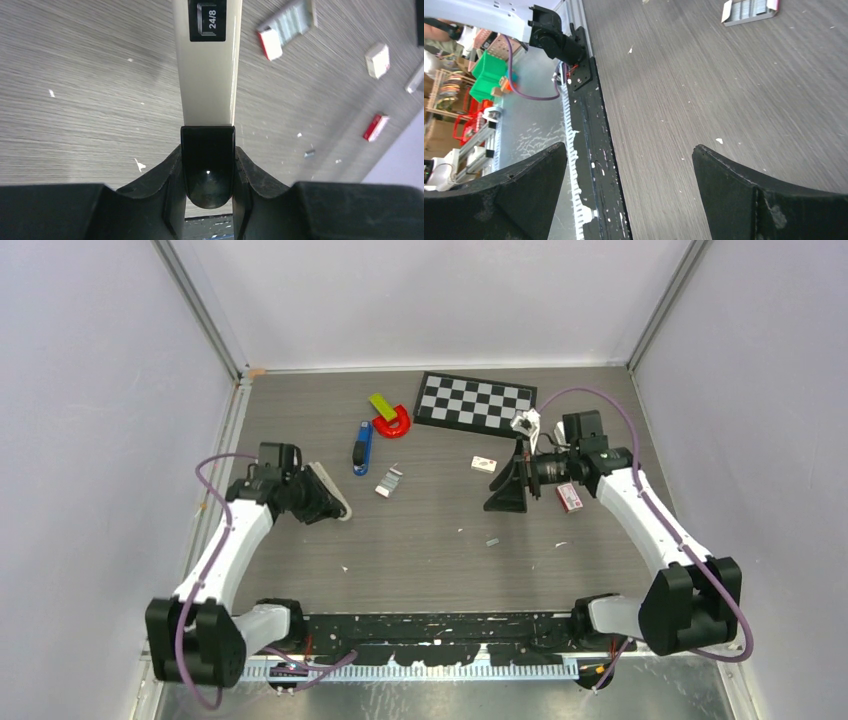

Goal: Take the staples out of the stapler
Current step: Pick up the stapler from the center of the board, then unload the staple at the center of the board.

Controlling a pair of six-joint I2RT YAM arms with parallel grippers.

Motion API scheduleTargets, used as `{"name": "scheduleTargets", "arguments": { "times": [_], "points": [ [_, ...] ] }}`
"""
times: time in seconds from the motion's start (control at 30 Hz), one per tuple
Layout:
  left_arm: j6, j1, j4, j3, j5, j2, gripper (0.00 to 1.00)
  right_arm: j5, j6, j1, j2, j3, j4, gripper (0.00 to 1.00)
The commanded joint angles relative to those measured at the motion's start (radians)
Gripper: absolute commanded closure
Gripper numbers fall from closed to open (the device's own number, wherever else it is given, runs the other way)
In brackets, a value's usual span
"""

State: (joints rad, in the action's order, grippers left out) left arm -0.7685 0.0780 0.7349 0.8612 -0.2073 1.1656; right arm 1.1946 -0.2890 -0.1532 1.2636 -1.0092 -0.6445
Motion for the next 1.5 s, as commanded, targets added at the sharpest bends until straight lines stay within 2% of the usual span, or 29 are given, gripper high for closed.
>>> {"name": "scheduleTargets", "arguments": {
  "times": [0.0,0.23,0.3,0.4,0.57,0.77,0.9,1.0,1.37,1.47],
  "points": [
    [0.004,0.065,-0.162,-0.059,-0.107,-0.173,1.00,-0.001,0.164,-0.059,0.005,0.058,0.209,0.01],
    [-0.105,0.243,-0.400,-0.229,-0.124,-0.395,1.00,-0.001,0.441,-0.094,-0.004,0.160,0.552,0.00],
    [-0.149,0.291,-0.518,-0.282,-0.113,-0.437,1.00,0.000,0.507,-0.094,-0.003,0.176,0.623,0.00],
    [-0.207,0.363,-0.689,-0.358,-0.079,-0.468,1.00,0.007,0.670,-0.094,0.004,0.225,0.843,0.00],
    [-0.235,0.470,-0.904,-0.393,-0.018,-0.432,1.00,-0.032,0.974,-0.094,0.049,0.293,1.179,0.00],
    [-0.237,0.592,-1.131,-0.359,0.007,-0.298,1.00,-0.087,1.165,-0.111,0.143,0.319,1.349,0.01],
    [-0.226,0.640,-1.276,-0.324,-0.066,-0.190,1.00,-0.060,1.259,-0.140,0.194,0.334,1.506,0.00],
    [-0.223,0.662,-1.366,-0.315,-0.117,-0.136,1.00,-0.043,1.292,-0.162,0.200,0.334,1.568,0.00],
    [-0.263,0.672,-1.572,-0.343,-0.195,-0.092,1.00,0.019,1.272,-0.255,0.181,0.316,1.584,0.00],
    [-0.275,0.672,-1.616,-0.349,-0.212,-0.073,1.00,0.031,1.269,-0.267,0.173,0.311,1.586,0.06]
  ]
}}
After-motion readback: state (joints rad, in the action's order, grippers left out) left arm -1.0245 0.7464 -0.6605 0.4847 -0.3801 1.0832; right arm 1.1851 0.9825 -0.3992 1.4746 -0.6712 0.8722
